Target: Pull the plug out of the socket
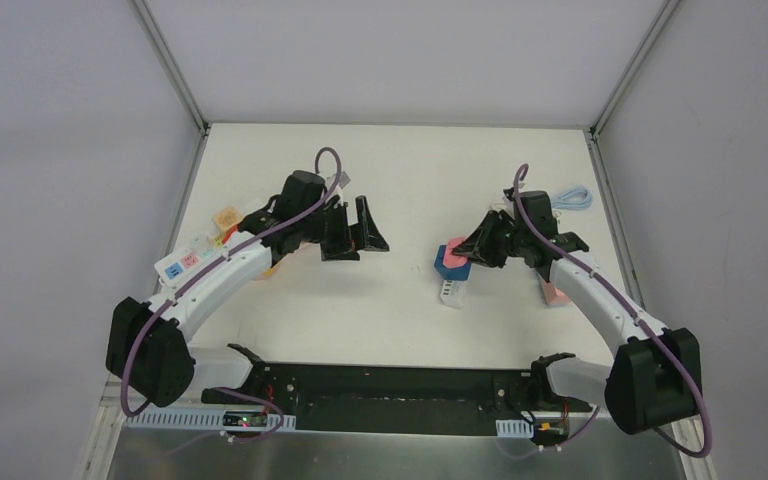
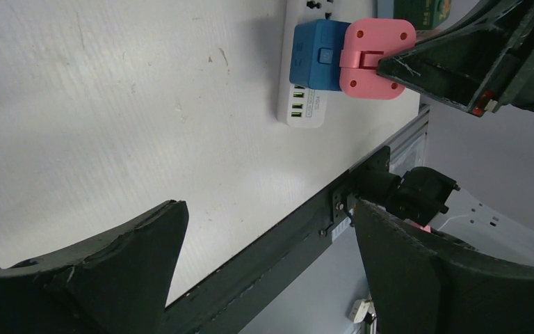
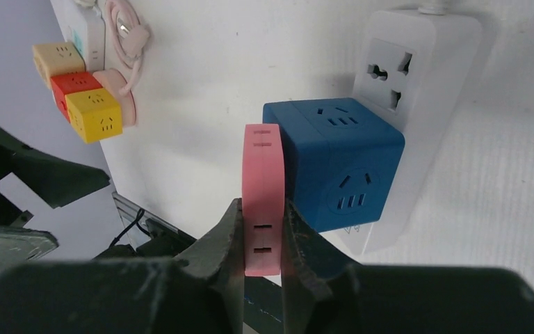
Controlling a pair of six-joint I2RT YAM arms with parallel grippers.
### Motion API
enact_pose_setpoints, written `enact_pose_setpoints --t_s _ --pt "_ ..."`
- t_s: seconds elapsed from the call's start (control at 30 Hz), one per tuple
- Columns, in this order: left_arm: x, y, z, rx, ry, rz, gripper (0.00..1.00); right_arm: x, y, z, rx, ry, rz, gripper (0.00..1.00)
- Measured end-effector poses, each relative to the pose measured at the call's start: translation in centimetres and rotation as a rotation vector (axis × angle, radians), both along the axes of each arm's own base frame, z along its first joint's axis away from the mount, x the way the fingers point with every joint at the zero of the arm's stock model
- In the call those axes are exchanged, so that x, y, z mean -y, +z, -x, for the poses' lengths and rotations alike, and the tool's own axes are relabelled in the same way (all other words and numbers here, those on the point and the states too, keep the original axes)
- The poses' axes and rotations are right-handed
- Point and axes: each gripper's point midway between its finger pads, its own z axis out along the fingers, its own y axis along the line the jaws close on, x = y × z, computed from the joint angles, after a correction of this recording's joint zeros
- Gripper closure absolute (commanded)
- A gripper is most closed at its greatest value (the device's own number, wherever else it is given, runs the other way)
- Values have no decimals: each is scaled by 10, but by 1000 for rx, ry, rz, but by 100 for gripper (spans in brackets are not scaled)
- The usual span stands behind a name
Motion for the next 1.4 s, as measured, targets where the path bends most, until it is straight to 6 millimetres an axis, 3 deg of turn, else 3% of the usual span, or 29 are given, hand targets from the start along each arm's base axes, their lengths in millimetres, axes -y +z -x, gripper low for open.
enact_pose_setpoints --t_s 0.23,0.67,0.77,1.0,1.27,1.4 --pt "26 -32 5 -95 -52 -44 9 -29 -2 6 15 96 -28 100" --pt "53 -31 -2 -83 -77 -40 12 -39 16 11 83 107 -124 100" --pt "66 -37 -3 -91 -100 -42 17 -39 17 13 88 99 -138 100" --pt "106 -64 -3 -137 -160 -64 41 -30 -4 28 72 86 -121 100" --pt "128 -90 -1 -175 -201 -91 45 -17 -5 31 105 28 -75 100" --pt "141 -91 -1 -178 -229 -87 49 -10 -6 33 99 -5 -55 70"
